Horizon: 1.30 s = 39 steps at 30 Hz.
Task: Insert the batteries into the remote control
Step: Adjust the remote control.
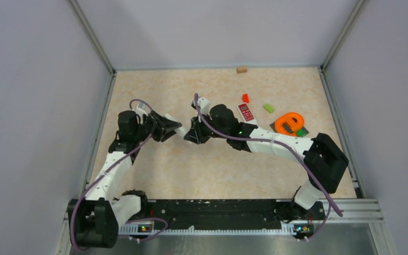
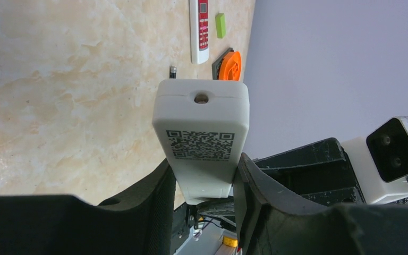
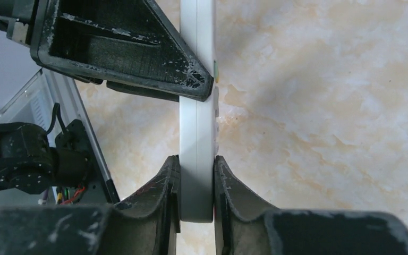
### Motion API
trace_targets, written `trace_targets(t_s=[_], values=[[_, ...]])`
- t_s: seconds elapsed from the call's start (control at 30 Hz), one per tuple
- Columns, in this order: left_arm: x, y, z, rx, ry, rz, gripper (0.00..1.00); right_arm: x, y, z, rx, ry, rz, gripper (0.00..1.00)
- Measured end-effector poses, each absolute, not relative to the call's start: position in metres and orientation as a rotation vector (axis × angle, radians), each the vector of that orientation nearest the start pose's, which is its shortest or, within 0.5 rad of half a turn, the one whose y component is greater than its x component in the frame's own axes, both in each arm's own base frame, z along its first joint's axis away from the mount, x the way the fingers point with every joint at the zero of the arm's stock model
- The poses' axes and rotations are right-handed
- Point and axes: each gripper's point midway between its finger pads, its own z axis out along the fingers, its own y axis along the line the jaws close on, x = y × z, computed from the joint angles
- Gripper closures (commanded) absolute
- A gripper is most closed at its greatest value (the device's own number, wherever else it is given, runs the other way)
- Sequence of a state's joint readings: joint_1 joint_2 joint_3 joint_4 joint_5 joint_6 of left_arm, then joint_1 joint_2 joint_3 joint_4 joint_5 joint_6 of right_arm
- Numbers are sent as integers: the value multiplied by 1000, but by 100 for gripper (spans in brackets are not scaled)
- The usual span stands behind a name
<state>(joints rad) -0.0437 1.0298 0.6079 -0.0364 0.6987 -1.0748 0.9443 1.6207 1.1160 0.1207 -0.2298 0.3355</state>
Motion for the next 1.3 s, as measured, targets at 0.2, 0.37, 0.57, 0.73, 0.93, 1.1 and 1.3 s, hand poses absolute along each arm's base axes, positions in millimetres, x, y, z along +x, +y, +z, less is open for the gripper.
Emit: trace_targets(t_s=[0.2, 0.37, 0.57, 0.73, 0.93, 1.1, 1.3], values=[[280, -152, 197, -621, 2111, -1368, 2, 240, 428, 186, -783, 1950, 1055, 100], [275, -150, 211, -504, 2059, -1329, 1, 234, 433, 196, -740, 1960, 1178, 100], [274, -152, 246, -351, 1918, -1366, 1, 236, 432, 237, -618, 1904, 1454, 100], [266, -160, 271, -228, 1831, -1460, 4, 236, 420, 266, -537, 1854, 1640, 100], [255, -166, 301, -119, 1737, -1540, 28, 219, 416, 287, -551, 1823, 1810, 100], [251, -168, 319, -90, 1670, -1581, 43, 205, 414, 302, -576, 1800, 1923, 100], [246, -168, 324, -79, 1643, -1601, 63, 200, 412, 304, -569, 1823, 1973, 100]])
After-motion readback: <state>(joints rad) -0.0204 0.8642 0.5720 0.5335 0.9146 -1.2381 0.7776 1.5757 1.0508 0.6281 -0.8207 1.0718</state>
